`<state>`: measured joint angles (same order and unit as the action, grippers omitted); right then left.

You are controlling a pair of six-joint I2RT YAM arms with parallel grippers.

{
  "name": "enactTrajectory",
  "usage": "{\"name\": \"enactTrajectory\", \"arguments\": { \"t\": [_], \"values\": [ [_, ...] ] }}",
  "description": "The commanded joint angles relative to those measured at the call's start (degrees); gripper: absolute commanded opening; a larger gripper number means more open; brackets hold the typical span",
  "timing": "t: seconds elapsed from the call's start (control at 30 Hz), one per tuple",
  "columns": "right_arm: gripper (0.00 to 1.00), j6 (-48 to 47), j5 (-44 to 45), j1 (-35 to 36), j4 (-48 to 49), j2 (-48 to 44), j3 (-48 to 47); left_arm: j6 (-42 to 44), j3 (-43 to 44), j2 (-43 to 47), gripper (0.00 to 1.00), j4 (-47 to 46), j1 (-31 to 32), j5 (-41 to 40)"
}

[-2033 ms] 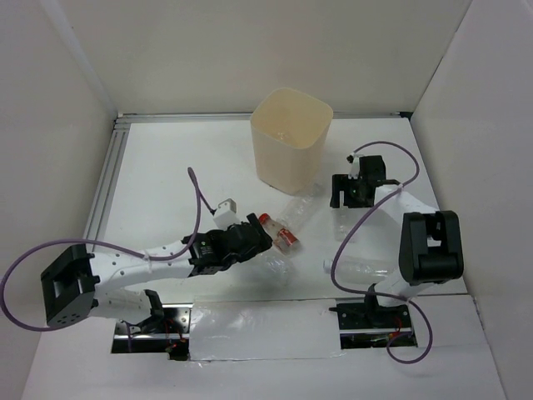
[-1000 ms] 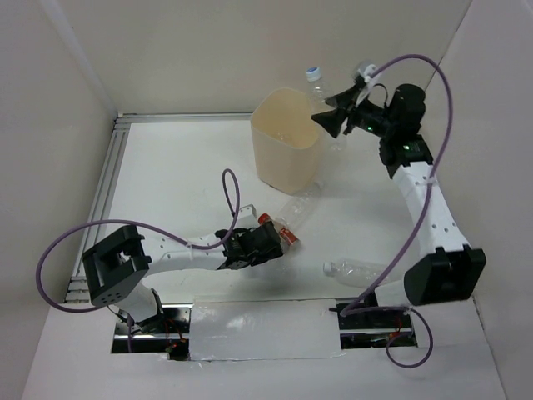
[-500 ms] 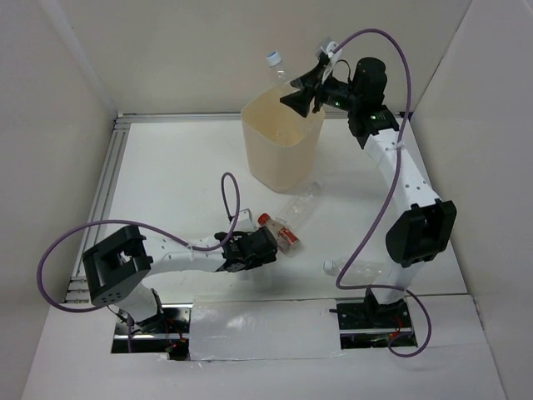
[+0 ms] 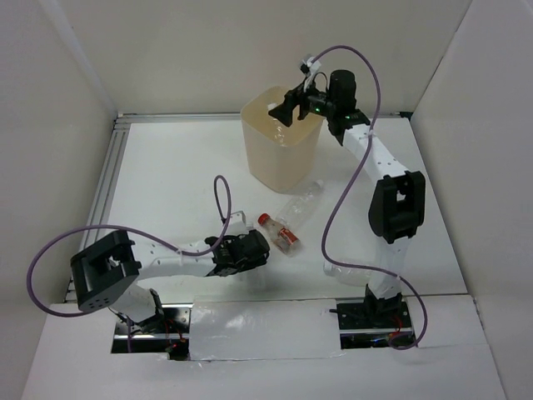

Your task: Put the plastic bottles in the bin

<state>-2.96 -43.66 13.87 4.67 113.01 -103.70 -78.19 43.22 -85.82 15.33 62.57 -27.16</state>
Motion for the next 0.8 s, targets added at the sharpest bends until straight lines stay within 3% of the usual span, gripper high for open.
{"name": "enactTrajectory", "arguments": {
  "t": [0.0, 0.13, 0.2, 0.27, 0.33, 0.37, 0.4, 0.43, 0.47, 0.5, 0.53, 0.57, 0.6, 0.63, 0.77],
  "values": [
    [0.99, 0.76, 0.77, -2.35, 0.53, -4.11, -3.25, 0.67, -2.70, 1.71, 0.49, 2.42, -0.16, -1.85],
    [0.99, 1.99, 1.47, -5.86, -9.55, -7.89, -8.87, 4.97, -0.43, 6.17, 0.28, 4.96, -0.16, -2.98],
    [0.98, -1.06, -2.02, -7.88, -15.01, -9.47, -10.64, 9.95, 2.20, 9.60, 0.24, 7.77, 2.63, -6.56],
    [0.66, -5.62, -5.54, -11.66, -24.50, -12.54, -10.65, 14.10, 6.51, 15.82, 0.23, 9.45, 4.66, -10.09],
    [0.20, -13.19, -8.54, -15.51, -29.17, -17.70, -6.80, 21.74, 9.67, 19.80, 0.21, 5.71, 4.67, -12.83],
    [0.00, -16.17, -9.50, -16.84, -32.49, -19.91, 0.10, 25.33, 10.30, 21.47, 0.21, 2.28, 4.67, -13.70],
    [0.00, -19.33, -10.99, -17.90, -34.27, -22.11, 4.17, 29.63, 10.83, 23.83, 0.19, -2.10, 4.67, -14.32],
    [0.00, -32.41, -11.53, -19.48, -39.07, -28.31, 12.13, 39.60, 13.44, 23.86, 0.18, -10.07, 1.97, -13.72],
    [0.00, -32.54, -11.54, -19.49, -41.82, -28.37, 16.12, 39.70, 13.47, 23.86, 0.18, -13.45, 1.95, -13.71],
    [0.09, -36.29, -10.49, -19.49, -43.93, -30.11, 19.99, 41.96, 14.86, 23.08, 0.18, -16.27, 0.21, -12.41],
    [0.27, -43.63, -8.92, -19.49, -46.13, -33.18, 23.77, 44.77, 18.70, 20.11, 0.18, -18.39, -4.16, -8.30],
    [0.54, -48.23, -8.90, -19.49, -48.93, -34.34, 27.29, 45.49, 20.74, 18.08, 0.18, -20.41, -6.64, -6.35],
    [0.87, -52.80, -8.20, -19.49, -54.71, -35.22, 34.11, 46.28, 22.68, 15.88, 0.18, -24.61, -8.58, -4.50],
    [1.00, -56.33, -8.20, -19.49, -56.85, -36.10, 37.31, 47.25, 24.96, 13.60, 0.18, -26.65, -10.51, -2.48],
    [1.00, -73.38, -8.72, -20.90, -63.29, -43.81, 50.24, 48.40, 41.27, 1.03, 0.20, -31.94, -19.03, 4.55]
  ]
}}
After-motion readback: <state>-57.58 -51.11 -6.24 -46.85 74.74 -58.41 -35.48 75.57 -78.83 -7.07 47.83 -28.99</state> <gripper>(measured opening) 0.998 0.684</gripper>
